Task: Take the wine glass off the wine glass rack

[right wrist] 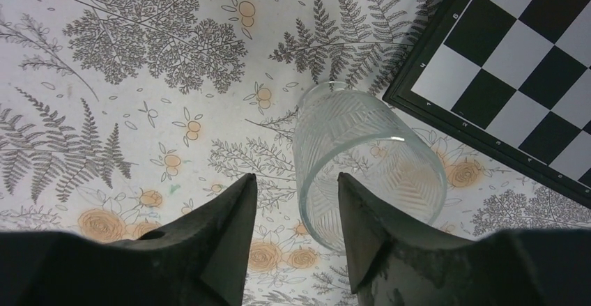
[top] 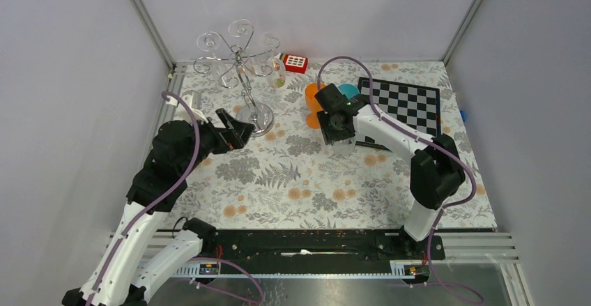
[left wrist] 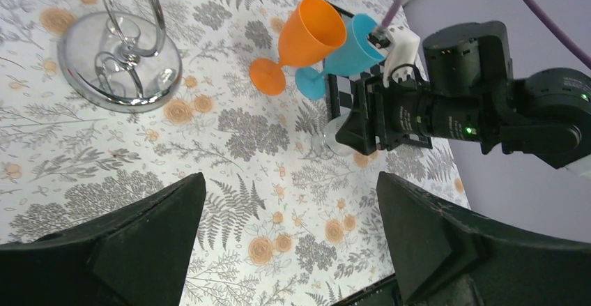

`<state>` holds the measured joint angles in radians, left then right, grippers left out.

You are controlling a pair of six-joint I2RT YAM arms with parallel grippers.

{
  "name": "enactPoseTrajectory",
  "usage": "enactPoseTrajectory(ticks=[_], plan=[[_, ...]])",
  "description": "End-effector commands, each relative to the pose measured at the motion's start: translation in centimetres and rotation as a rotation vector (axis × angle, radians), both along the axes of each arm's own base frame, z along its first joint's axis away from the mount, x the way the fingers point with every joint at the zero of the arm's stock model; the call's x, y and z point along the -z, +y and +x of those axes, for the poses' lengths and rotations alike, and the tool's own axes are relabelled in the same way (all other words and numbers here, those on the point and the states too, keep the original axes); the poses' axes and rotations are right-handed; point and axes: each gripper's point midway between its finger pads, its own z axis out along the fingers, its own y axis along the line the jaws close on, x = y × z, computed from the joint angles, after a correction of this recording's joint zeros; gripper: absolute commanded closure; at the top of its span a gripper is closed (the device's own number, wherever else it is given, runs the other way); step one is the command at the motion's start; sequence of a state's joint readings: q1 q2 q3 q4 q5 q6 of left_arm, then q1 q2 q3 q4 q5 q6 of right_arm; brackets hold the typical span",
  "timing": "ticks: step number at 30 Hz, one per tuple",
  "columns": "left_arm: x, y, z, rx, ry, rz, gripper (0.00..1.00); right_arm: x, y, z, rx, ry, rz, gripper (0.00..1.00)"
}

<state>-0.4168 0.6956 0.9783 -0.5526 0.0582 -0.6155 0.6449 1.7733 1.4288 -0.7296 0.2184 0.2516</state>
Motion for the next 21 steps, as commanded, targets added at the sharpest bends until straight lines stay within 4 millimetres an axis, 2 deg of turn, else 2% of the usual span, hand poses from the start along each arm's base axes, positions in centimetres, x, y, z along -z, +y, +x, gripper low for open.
enactPoseTrajectory(ticks=[1, 7, 12, 15, 18, 21], plan=[[-3.5, 2.3, 0.5, -0.104, -0.098, 0.03, 0.01, -5.2, 0.0, 0.1, 0.005, -0.083, 0.086, 0.45], [-6.4, 4.4, 1.1, -0.22, -0.128, 0.044, 0.01, -10.3, -0.1, -0.8, 0.014, -0.166, 0.23, 0.42], [-11.5, 8.6, 2.2, -0.446, -0.24, 0.078, 0.01, -13.7, -0.7, -2.1, 0.052, -0.255, 0.389, 0.42], [-14.2, 10.3, 2.9, -0.528, -0.28, 0.106, 0.01, -15.2, -0.9, -3.3, 0.05, -0.284, 0.46, 0.42], [-15.2, 11.2, 4.8, -0.573, -0.266, 0.11, 0.01, -16.2, -1.2, -4.3, 0.055, -0.307, 0.508, 0.41], [-14.8, 12.0, 7.4, -0.581, -0.219, 0.077, 0.01, -17.1, -1.2, -5.1, 0.05, -0.319, 0.549, 0.39]])
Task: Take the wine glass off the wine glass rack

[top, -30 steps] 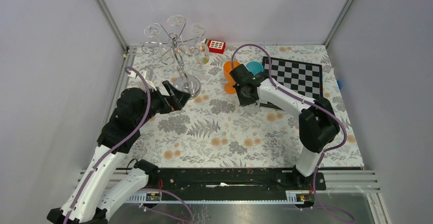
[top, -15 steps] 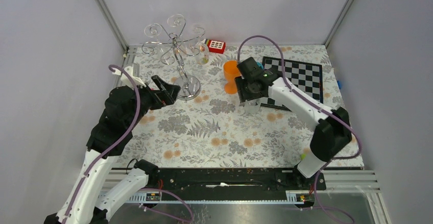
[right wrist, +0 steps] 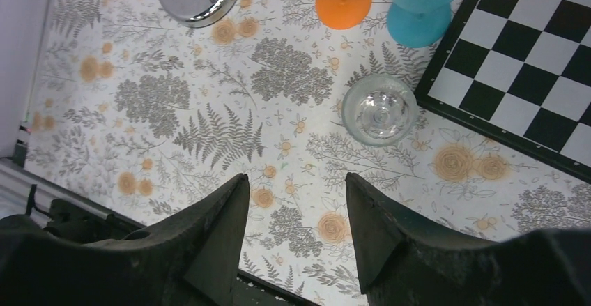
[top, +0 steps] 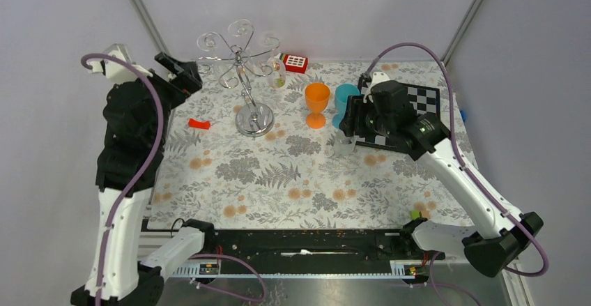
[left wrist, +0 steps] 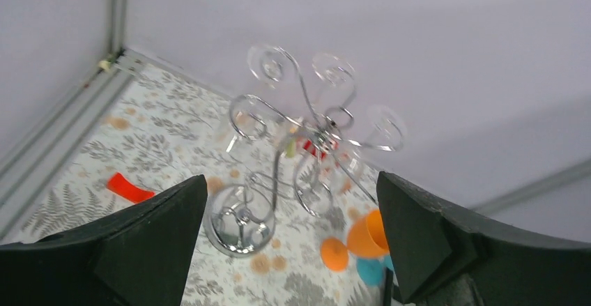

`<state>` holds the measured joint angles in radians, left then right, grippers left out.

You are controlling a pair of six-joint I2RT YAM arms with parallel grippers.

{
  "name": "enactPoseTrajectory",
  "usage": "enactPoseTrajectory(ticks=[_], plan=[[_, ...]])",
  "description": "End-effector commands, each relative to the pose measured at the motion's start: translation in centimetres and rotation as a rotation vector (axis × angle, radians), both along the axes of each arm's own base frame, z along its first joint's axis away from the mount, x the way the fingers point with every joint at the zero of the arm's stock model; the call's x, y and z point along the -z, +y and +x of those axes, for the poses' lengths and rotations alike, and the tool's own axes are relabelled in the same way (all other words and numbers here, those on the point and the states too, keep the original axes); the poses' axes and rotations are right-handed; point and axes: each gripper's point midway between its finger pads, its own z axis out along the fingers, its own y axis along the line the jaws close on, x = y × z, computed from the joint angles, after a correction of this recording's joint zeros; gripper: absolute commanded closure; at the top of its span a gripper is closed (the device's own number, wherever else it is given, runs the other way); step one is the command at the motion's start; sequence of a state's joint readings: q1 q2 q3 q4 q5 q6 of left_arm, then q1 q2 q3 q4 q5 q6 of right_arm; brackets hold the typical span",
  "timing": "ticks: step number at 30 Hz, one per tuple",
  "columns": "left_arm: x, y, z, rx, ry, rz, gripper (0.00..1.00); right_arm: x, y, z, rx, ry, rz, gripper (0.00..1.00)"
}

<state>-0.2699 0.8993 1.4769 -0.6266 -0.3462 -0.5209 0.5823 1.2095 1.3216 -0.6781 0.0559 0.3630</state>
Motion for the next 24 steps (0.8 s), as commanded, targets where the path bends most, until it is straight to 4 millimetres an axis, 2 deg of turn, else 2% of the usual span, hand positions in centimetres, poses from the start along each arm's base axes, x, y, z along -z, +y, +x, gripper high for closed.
enactPoseTrajectory(ticks=[1, 5, 8, 9, 11, 13, 16, 17, 18, 19, 24], plan=[[0.3, 2.5, 4.2, -0.072, 0.042, -0.034, 0.01, -1.2, 0.9, -1.1, -0.029, -0.008, 0.103, 0.39], [0.3, 4.2, 7.7, -0.072, 0.052, -0.062, 0.01, -2.1, 1.3, -2.2, -0.069, -0.009, 0.148, 0.4], [0.8, 4.8, 10.2, -0.02, 0.074, -0.129, 0.12, -2.5, 1.6, -2.8, -0.085, -0.004, 0.179, 0.4], [0.8, 4.6, 10.8, 0.018, 0.077, -0.161, 0.18, -2.7, 1.8, -3.0, -0.094, -0.004, 0.194, 0.41], [0.8, 4.1, 12.1, 0.081, 0.069, -0.221, 0.23, -3.0, 2.2, -3.5, -0.11, 0.003, 0.23, 0.42], [1.1, 4.0, 13.4, 0.118, 0.074, -0.246, 0.23, -3.8, 2.8, -4.4, -0.14, 0.014, 0.281, 0.44], [2.2, 4.8, 15.4, 0.128, 0.097, -0.296, 0.22, -5.9, 3.8, -5.7, -0.197, -0.013, 0.392, 0.43], [2.7, 5.2, 16.1, 0.122, 0.095, -0.307, 0.21, -6.4, 2.3, -4.5, -0.141, -0.037, 0.418, 0.42], [2.9, 5.5, 16.7, 0.115, 0.086, -0.311, 0.19, -7.0, 3.9, -6.2, -0.217, -0.04, 0.448, 0.41], [3.4, 5.6, 17.5, 0.119, 0.078, -0.319, 0.18, -7.5, 4.1, -6.7, -0.235, -0.046, 0.47, 0.41], [4.4, 5.3, 20.2, 0.169, 0.062, -0.342, 0.15, -8.5, 4.3, -7.5, -0.258, -0.064, 0.522, 0.41]])
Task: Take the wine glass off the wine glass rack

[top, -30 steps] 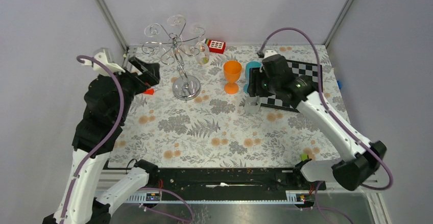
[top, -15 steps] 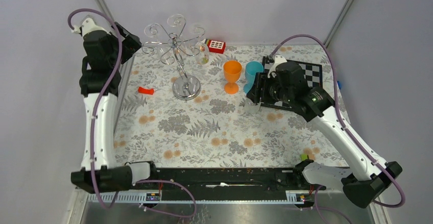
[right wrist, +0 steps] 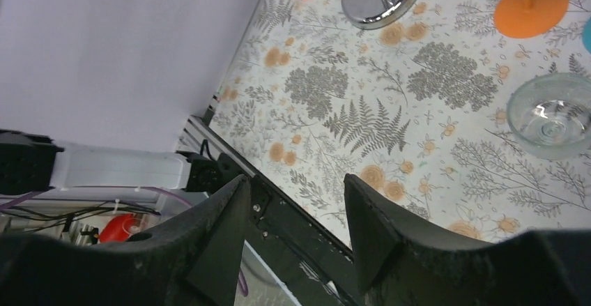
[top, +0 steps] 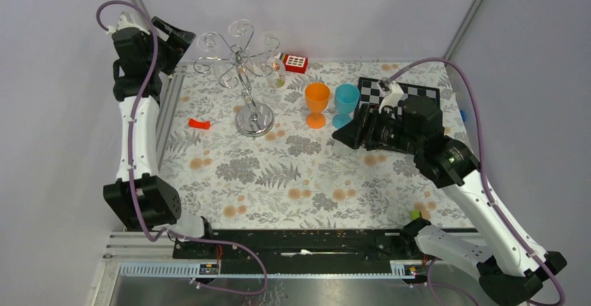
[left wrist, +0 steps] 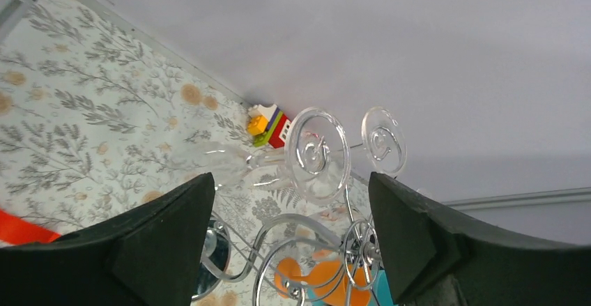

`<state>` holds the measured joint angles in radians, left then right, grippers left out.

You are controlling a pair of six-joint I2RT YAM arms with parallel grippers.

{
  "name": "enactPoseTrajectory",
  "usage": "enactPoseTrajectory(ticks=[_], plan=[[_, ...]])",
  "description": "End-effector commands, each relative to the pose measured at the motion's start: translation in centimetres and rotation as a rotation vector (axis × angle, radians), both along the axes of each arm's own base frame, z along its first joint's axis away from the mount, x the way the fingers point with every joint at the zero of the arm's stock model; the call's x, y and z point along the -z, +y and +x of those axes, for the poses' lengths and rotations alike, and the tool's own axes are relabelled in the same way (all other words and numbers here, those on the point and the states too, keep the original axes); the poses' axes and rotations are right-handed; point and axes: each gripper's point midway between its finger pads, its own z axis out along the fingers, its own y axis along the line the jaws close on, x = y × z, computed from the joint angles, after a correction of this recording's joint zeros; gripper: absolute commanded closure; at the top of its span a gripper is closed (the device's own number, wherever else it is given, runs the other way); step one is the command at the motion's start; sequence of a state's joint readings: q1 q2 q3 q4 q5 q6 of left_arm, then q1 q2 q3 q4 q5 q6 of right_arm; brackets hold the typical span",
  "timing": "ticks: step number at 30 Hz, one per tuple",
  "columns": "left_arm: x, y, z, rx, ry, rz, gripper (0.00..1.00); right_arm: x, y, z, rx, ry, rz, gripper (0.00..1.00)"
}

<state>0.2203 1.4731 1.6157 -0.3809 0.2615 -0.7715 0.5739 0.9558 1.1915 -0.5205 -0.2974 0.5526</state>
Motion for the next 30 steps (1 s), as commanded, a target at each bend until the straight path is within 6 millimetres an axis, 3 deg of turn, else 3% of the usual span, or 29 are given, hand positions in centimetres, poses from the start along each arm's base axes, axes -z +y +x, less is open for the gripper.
enactPoseTrajectory(ticks=[1, 5, 11, 14, 22, 30], plan=[[-2.2, -0.8, 2.4, 0.077, -0.108, -0.033, 0.15, -2.4, 1.0, -0.9, -0.05, -0.038, 0.107, 0.41], [-0.6, -1.5, 3.9, 0.13, -0.081, -0.085, 0.17, -2.2, 1.2, -0.9, -0.046, -0.028, 0.14, 0.41], [0.8, -2.1, 4.4, 0.16, -0.076, -0.14, 0.44, -1.8, 1.8, -0.9, -0.061, -0.001, 0.163, 0.41], [0.9, -2.1, 4.5, 0.169, -0.083, -0.163, 0.57, -1.8, 1.9, -1.0, -0.064, 0.005, 0.174, 0.41], [1.2, -2.8, 4.9, 0.21, -0.096, -0.253, 0.7, -1.5, 2.1, -0.8, -0.06, 0.016, 0.175, 0.42], [0.7, -3.0, 4.4, 0.229, -0.129, -0.309, 1.0, -1.7, 2.0, -0.5, -0.041, 0.006, 0.194, 0.43]])
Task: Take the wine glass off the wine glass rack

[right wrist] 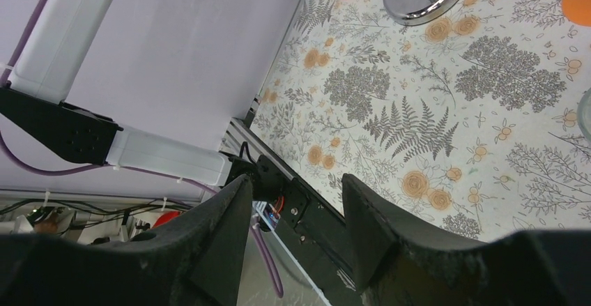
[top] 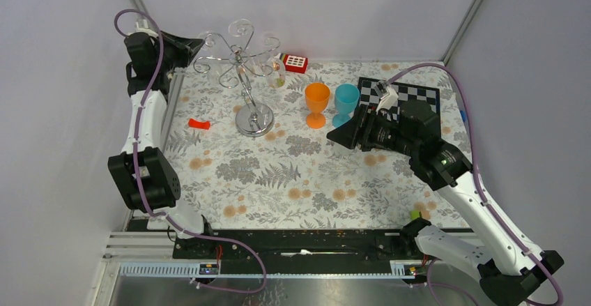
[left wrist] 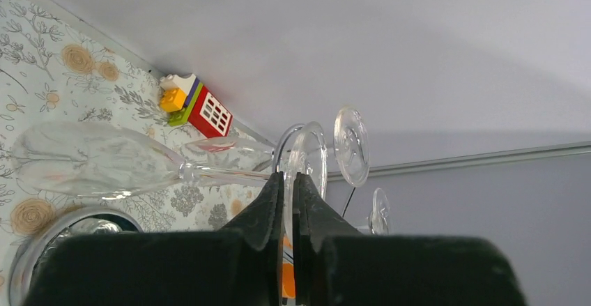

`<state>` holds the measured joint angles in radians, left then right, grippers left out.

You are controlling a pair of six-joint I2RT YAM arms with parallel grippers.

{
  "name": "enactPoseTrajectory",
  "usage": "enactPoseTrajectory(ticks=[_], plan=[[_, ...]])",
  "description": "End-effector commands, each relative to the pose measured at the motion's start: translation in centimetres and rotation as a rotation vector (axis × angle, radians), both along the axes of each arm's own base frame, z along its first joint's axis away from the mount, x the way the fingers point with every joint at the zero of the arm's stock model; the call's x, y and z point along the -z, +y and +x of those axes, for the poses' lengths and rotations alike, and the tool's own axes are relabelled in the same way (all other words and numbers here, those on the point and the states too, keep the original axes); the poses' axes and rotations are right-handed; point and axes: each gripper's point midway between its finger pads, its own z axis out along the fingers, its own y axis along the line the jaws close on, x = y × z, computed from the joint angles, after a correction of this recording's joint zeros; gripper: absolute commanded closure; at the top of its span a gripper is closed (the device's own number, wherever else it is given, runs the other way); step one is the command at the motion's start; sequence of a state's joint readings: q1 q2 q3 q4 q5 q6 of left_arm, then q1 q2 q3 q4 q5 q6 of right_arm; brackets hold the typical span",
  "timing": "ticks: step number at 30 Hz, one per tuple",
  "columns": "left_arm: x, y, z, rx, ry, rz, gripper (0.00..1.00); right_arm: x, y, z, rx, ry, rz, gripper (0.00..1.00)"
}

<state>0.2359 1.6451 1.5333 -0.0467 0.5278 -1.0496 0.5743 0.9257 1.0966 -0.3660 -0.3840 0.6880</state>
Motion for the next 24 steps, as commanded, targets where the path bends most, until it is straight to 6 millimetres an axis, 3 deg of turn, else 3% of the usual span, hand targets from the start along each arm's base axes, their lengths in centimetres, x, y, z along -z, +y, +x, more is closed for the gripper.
enactPoseTrajectory(ticks=[1, 7, 14, 24], plan=[[-2.4, -0.1, -0.7, 0.024, -0.095, -0.019, 1.0, -1.5, 0.2, 0.2, 0.007, -0.045, 0.055, 0.43], [-3.7, -0.1, -1.2, 0.039, -0.143, -0.047, 1.0, -2.1, 0.1, 0.4, 0.029, -0.057, 0.078, 0.43], [-6.8, -0.1, -2.1, 0.042, -0.269, -0.134, 1.0, -1.9, -0.1, 0.6, 0.05, -0.052, 0.085, 0.44], [-8.7, 0.3, -2.1, 0.034, -0.371, -0.179, 1.0, -2.6, -0.1, 0.7, 0.07, -0.057, 0.126, 0.44]])
